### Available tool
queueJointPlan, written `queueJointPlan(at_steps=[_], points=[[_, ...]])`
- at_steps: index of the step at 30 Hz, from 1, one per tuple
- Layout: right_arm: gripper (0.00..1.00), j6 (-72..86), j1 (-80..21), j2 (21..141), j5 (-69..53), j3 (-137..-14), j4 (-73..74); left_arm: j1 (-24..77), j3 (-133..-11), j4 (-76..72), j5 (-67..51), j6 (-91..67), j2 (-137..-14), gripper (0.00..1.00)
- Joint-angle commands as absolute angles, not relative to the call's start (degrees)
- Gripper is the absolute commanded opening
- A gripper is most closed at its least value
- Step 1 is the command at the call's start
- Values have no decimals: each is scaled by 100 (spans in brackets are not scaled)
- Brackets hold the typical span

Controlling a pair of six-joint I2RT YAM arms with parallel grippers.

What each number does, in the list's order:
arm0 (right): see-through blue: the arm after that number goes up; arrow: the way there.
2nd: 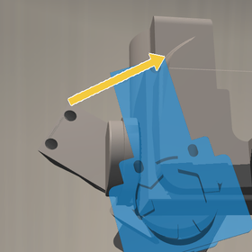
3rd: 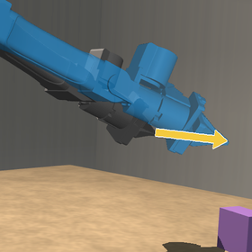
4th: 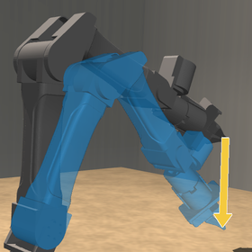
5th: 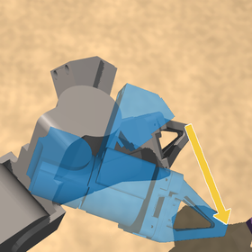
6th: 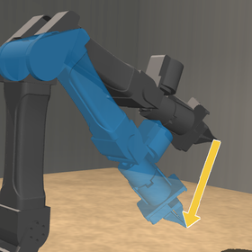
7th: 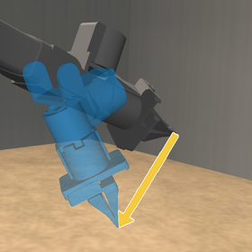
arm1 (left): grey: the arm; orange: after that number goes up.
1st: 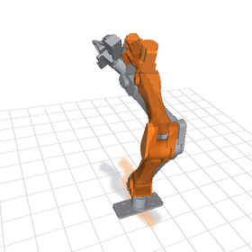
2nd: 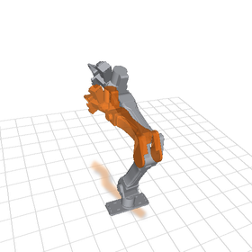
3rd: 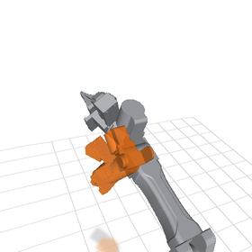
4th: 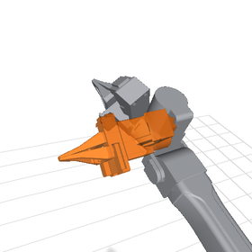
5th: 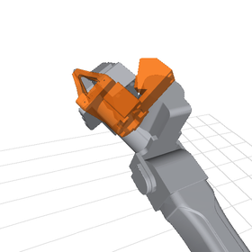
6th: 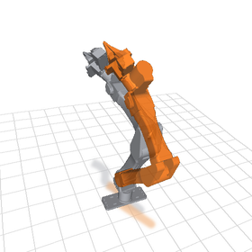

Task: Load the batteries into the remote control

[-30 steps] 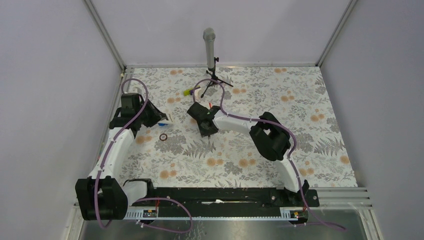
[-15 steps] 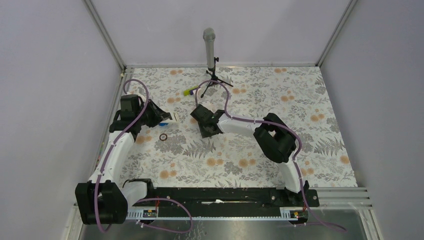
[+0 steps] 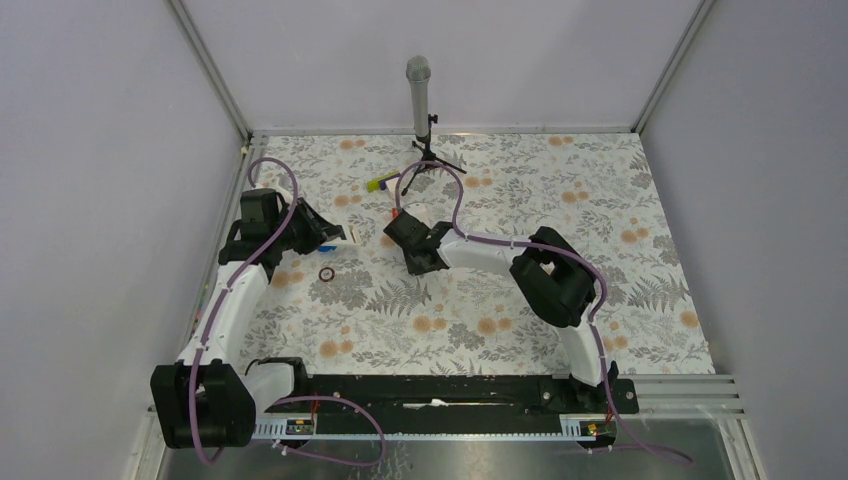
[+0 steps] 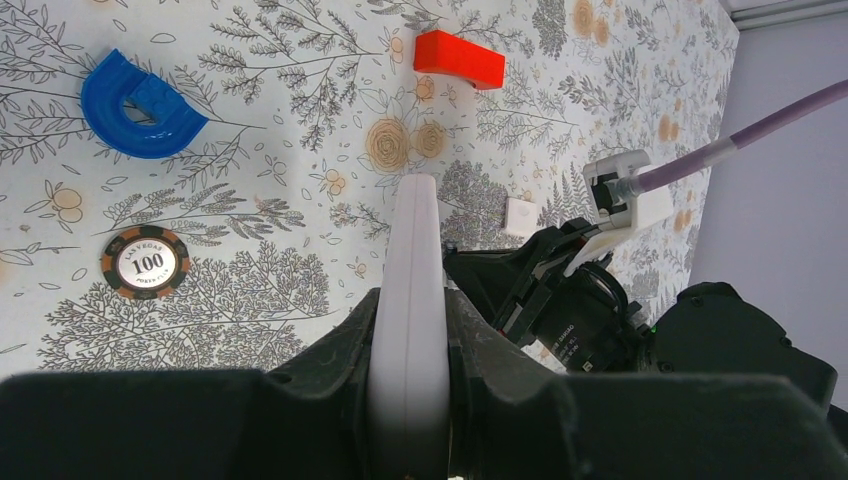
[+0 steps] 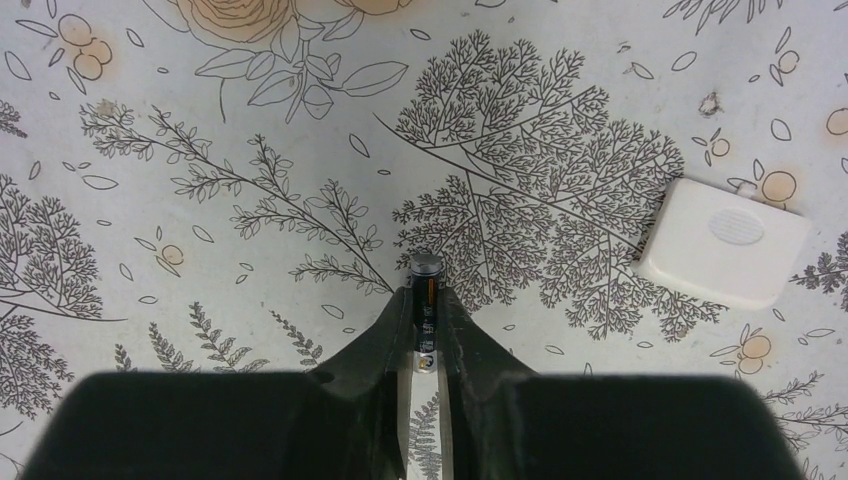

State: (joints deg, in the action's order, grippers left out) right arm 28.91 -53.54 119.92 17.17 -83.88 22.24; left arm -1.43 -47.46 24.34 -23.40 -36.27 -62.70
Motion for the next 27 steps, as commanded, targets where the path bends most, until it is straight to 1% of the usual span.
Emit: queueJointPlan(at_steps=[1, 6, 13, 14, 20, 24, 27], points=[[10, 3074, -5415, 12405, 1622, -8084, 3520, -168, -4811, 2093, -2602, -3485, -6319, 0], [7, 2970, -5342, 11924, 1973, -8225, 3420, -152, -4717, 1898, -2922, -3314, -6364, 0], [7, 2686, -4778, 10922, 1208, -8823, 3840, -31, -4821, 1791, -3436, -3387, -6373, 0], [7, 2621, -4668, 10778, 1101, -8930, 3926, 133, -4864, 1721, -3551, -3509, -6395, 0], [7, 2473, -4165, 10142, 486, -9635, 4507, 1024, -5026, 652, -3723, -4519, -6815, 0], [8, 2477, -4091, 10130, 459, -10236, 5118, 1266, -4756, -412, -3894, -5226, -7158, 0], [8, 2562, -4082, 10216, 201, -10602, 5487, 1412, -4501, -1308, -4062, -5788, -7321, 0]])
